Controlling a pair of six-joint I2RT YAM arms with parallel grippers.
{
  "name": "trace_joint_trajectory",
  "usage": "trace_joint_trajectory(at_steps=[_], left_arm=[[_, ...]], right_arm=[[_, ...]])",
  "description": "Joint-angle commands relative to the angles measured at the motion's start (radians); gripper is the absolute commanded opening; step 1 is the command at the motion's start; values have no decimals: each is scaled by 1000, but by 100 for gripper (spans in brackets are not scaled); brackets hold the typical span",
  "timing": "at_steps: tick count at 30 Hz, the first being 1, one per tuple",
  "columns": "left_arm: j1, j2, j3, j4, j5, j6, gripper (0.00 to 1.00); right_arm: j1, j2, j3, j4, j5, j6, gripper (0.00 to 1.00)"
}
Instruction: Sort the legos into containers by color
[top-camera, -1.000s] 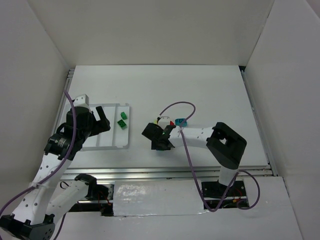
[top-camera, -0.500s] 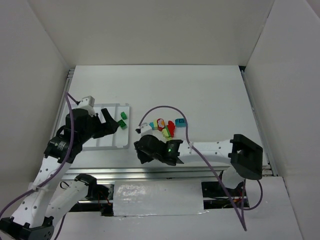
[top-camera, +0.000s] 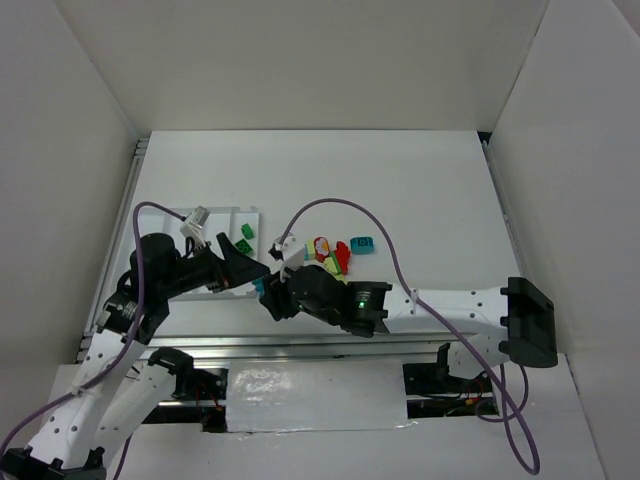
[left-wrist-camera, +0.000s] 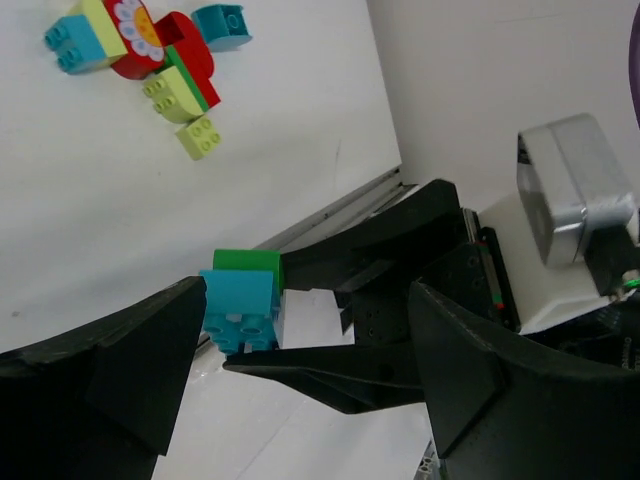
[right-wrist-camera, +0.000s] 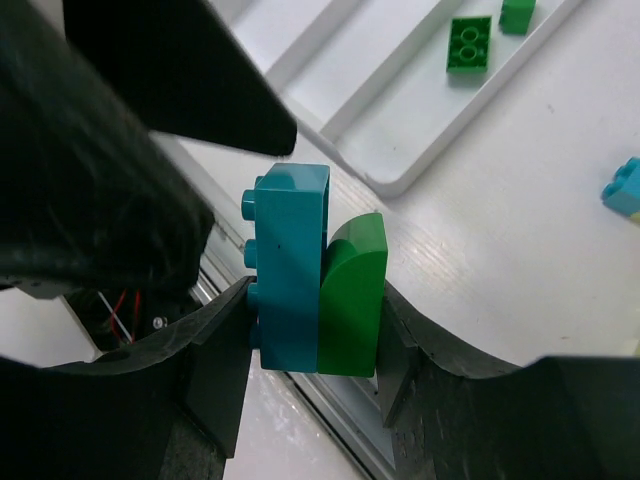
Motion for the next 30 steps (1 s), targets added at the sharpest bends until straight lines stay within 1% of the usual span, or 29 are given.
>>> trace_joint_trajectory(at_steps=[1, 3, 7, 8, 10, 11, 14, 17, 18, 19, 21, 23, 24, 27, 28, 30], left_arm=[[-10, -13, -30, 87, 74, -53, 94], [-15, -6, -46, 93, 77, -54, 91], [-30, 7, -55, 94, 58, -51, 87], [-33, 10, -55, 99, 58, -51, 85], [-39, 11, -55, 102, 48, -51, 79], [-41, 16, -53, 99, 41, -48, 78], [-42, 33, -35, 51, -4, -21, 82], [-42, 34, -21, 28, -31, -4, 90], [-42, 34, -18, 6, -57, 7, 92], [-42, 31, -12, -7, -68, 13, 99], [-42, 31, 5, -19, -77, 25, 98], [-42, 24, 2, -7, -53, 21, 93], [-42, 22, 0, 10, -47, 12, 84], [-42, 14, -7, 36, -12, -1, 69], [-42, 13, -10, 60, 2, -5, 52], [-42, 13, -17, 79, 36, -16, 36]], right_arm=[[8, -37, 58, 61, 70, -20, 6], [8, -37, 66, 61, 76, -16, 6], [8, -55, 49, 128, 95, -5, 6], [8, -64, 46, 134, 95, -6, 6], [9, -69, 40, 147, 95, -8, 6], [6, -75, 38, 151, 93, -8, 6], [9, -84, 37, 153, 89, -8, 6], [8, -98, 29, 148, 109, 4, 7], [6, -102, 19, 151, 118, 7, 7], [9, -112, 14, 153, 118, 9, 7], [6, -116, 8, 147, 132, 14, 7], [8, -118, 9, 141, 141, 14, 7], [8, -116, 11, 142, 142, 12, 7], [8, -109, 20, 141, 148, 12, 6], [6, -103, 25, 139, 155, 12, 7], [6, -78, 46, 127, 167, 11, 7]])
